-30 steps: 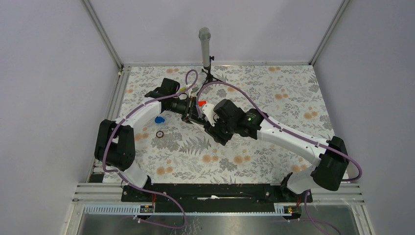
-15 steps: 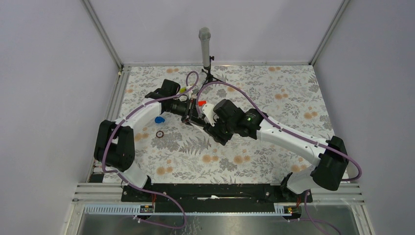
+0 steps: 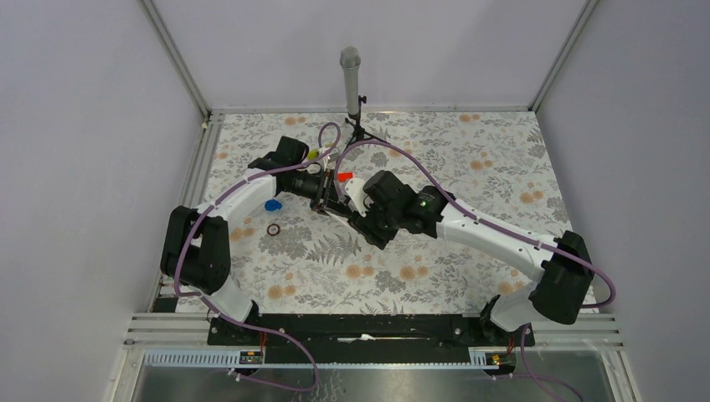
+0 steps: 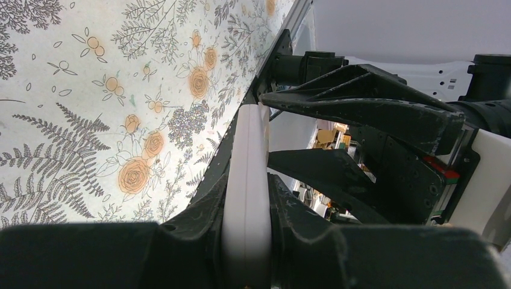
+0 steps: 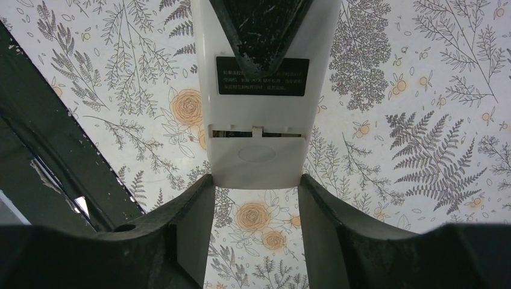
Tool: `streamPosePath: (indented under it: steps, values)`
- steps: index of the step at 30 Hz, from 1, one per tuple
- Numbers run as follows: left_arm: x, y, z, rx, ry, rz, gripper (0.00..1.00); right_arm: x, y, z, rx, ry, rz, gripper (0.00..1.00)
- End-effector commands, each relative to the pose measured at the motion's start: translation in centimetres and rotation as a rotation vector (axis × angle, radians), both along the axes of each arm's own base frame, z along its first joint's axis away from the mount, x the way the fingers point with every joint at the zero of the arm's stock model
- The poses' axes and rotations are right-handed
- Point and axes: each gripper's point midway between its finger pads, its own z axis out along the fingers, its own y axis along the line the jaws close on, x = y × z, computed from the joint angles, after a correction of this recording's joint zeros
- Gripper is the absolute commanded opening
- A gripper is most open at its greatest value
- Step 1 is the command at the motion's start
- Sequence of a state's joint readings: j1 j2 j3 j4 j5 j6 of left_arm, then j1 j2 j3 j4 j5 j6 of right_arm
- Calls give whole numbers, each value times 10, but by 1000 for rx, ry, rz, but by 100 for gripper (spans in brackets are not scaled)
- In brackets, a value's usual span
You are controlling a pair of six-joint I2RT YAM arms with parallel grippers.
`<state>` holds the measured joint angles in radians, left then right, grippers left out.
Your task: Load the batteries into the remote control
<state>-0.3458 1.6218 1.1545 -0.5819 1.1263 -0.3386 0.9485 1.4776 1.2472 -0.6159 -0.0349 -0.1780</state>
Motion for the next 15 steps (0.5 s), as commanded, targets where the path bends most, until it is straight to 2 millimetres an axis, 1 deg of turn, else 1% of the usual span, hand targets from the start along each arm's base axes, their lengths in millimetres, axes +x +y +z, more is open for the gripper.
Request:
streamPosePath:
  steps: [1, 9, 15]
  values:
    - [-12, -4, 20, -62, -50, -48, 0, 10, 9, 10, 23, -34, -24, 45]
    - [-14, -7, 20, -60, -43, -55, 0, 13, 14, 10, 29, -31, -34, 45]
    - [-17, -7, 20, -65, -33, -63, 0, 20, 14, 13, 25, -55, -64, 45]
